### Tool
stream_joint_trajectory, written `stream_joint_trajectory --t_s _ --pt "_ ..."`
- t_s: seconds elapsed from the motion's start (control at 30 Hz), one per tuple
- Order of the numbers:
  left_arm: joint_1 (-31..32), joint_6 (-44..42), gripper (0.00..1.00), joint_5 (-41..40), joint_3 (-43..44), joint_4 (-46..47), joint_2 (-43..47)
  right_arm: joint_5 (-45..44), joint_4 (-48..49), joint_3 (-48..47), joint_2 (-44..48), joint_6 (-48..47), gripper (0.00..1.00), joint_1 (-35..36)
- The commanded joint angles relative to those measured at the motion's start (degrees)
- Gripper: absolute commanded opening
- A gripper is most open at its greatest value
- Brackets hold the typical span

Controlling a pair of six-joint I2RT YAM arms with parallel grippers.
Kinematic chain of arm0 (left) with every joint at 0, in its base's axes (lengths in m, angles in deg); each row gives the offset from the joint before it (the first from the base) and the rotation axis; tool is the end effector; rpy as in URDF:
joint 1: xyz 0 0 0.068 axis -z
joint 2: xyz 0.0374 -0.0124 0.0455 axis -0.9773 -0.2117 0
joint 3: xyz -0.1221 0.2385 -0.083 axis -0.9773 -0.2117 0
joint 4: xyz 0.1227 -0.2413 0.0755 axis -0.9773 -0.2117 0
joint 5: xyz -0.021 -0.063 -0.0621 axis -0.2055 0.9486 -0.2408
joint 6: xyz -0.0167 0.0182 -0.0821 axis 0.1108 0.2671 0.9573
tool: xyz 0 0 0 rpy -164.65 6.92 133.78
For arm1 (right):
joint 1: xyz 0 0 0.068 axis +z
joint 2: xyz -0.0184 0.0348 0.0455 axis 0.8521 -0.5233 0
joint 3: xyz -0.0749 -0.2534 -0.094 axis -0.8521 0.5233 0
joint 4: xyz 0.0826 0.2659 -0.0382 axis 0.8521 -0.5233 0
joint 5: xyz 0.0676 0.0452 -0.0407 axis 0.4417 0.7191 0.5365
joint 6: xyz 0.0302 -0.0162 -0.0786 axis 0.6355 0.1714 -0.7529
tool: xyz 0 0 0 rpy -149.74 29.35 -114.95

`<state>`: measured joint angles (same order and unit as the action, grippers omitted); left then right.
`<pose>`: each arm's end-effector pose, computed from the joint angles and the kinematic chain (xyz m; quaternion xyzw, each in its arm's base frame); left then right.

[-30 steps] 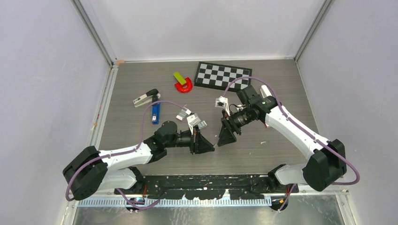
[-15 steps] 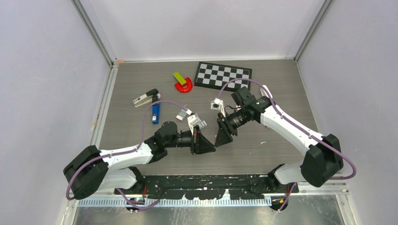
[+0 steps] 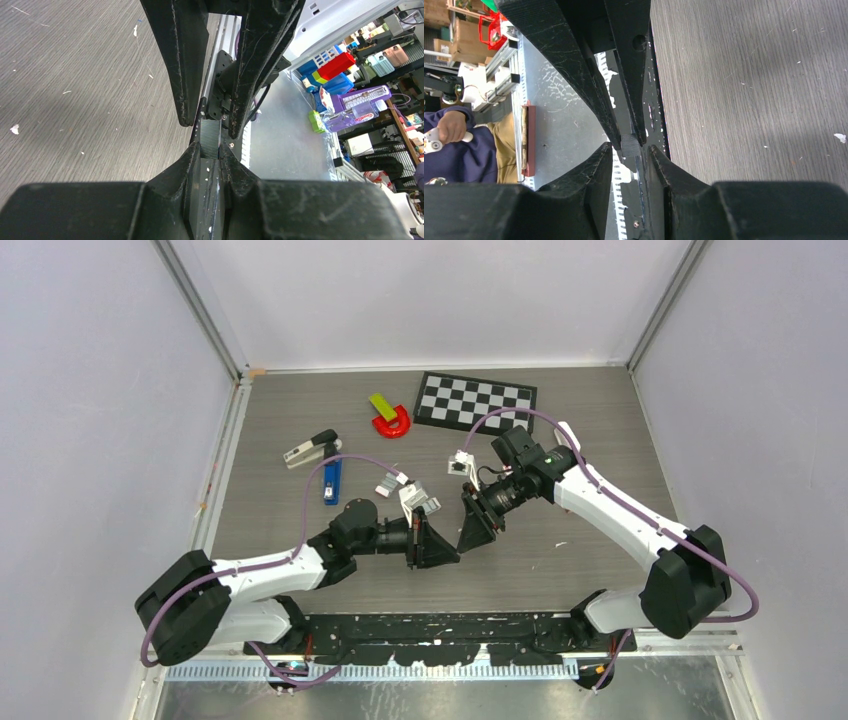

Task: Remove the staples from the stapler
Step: Pick up the staple from the center of the board.

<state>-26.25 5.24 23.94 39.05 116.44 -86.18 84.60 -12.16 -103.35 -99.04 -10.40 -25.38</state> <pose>0.1476 -0.2526 0.2097 0.2798 0.6861 -0.5980 0.3054 0.2056 0.2100 0.2584 -0.4543 0.7323 0.4933 0.1182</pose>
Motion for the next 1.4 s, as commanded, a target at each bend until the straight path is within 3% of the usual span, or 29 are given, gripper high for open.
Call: stream_joint_trajectory --t_s 0.0,0.17,0.33,0.47,0.7,0.87,0.97,1.13,1.27,1.37 --pt "0.16 -0.36 0.09 -0.99 0.93 3.17 0.64 1.65 -0.22 -1.13 0.14 -1.11 0.36 0.47" --pt "0.16 -0.45 0.08 -1.09 0.86 3.07 0.73 1.94 -0.52 -1.26 0.05 -1.33 0.30 0.47" --pt "0.16 -0.45 0.09 -1.33 0.87 3.07 0.73 2.02 -0.93 -1.38 -0.02 -1.81 0.16 0.58" --pt "0.17 -0.36 0.11 -1.44 0.84 2.98 1.05 2.03 -1.08 -1.48 -0.03 -2.00 0.14 0.73" --pt "0.15 0.26 0.47 -2.11 -0.21 1.91 3.86 1.52 -1.22 -1.75 0.63 -1.95 0.13 0.48" --pt "0.00 -1.93 0.62 -5.99 -1.97 -4.37 9.41 0.36 0.75 -1.04 1.64 -0.52 0.13 -0.98" --pt "-0.57 -3.51 0.62 -10.38 -3.74 -9.27 14.46 -0.79 2.30 -0.38 2.36 0.76 0.13 -2.03" --pt "-1.22 -5.22 0.64 -24.71 -5.99 -18.98 20.52 -3.39 4.46 0.47 3.42 2.21 0.13 -3.60" --pt "-2.66 -4.75 0.57 -35.17 -5.87 -22.67 20.13 -6.23 6.29 1.22 3.74 3.17 0.13 -4.07" --pt "-5.48 -4.04 0.49 -37.36 -4.16 -22.39 16.14 -8.65 7.46 1.64 3.66 3.63 0.13 -4.15"
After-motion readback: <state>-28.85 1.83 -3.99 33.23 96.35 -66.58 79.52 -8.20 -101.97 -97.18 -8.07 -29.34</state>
